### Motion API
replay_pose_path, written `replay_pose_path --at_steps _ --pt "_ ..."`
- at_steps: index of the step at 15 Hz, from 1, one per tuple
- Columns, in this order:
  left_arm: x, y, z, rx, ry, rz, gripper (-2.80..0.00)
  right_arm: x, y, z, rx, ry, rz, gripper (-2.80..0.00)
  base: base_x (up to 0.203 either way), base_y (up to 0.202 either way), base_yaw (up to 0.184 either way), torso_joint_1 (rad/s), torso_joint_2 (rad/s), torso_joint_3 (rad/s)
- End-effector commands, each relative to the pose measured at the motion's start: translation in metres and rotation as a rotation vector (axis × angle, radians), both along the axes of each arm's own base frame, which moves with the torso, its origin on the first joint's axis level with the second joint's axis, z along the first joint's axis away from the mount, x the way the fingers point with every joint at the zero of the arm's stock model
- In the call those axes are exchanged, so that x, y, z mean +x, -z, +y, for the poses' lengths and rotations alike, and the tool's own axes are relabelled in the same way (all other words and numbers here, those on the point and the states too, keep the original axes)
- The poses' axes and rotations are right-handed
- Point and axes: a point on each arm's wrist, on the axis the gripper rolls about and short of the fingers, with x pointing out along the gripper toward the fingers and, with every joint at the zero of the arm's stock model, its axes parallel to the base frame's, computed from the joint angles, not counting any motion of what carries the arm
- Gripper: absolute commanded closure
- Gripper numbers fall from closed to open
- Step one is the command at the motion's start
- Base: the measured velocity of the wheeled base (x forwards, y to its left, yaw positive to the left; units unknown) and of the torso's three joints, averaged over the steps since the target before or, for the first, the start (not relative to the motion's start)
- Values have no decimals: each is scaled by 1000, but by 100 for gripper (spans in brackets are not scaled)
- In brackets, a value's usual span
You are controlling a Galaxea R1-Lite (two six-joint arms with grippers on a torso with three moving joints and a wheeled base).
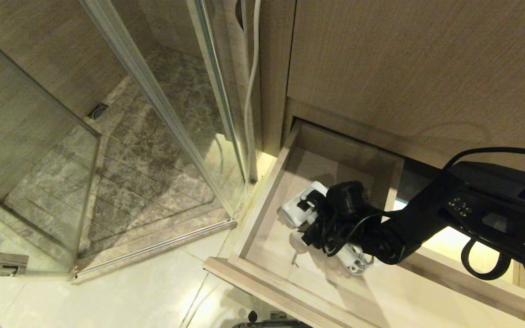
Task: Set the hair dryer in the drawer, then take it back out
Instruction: Take the hairdryer out
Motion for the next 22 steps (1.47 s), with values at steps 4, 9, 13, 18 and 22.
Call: replay_pose_path --at_steps 4,9,13,18,22 --pt "0 0 0 -1 0 0 0 4 10 2 -14 1 11 -280 0 0 0 0 0 0" --pt "0 0 0 -1 0 0 0 4 9 1 -15 4 12 0 0 0 0 0 0 0" --pt "0 0 0 0 0 1 0 2 0 -1 -10 6 1 0 0 0 0 0 0 0" --pt "0 0 0 -1 0 1 0 -5 -18 -13 -17 25 16 0 0 0 0 0 0 0" --pt "0 0 0 -1 0 1 0 -12 -31 -21 -14 36 12 0 0 0 0 0 0 0"
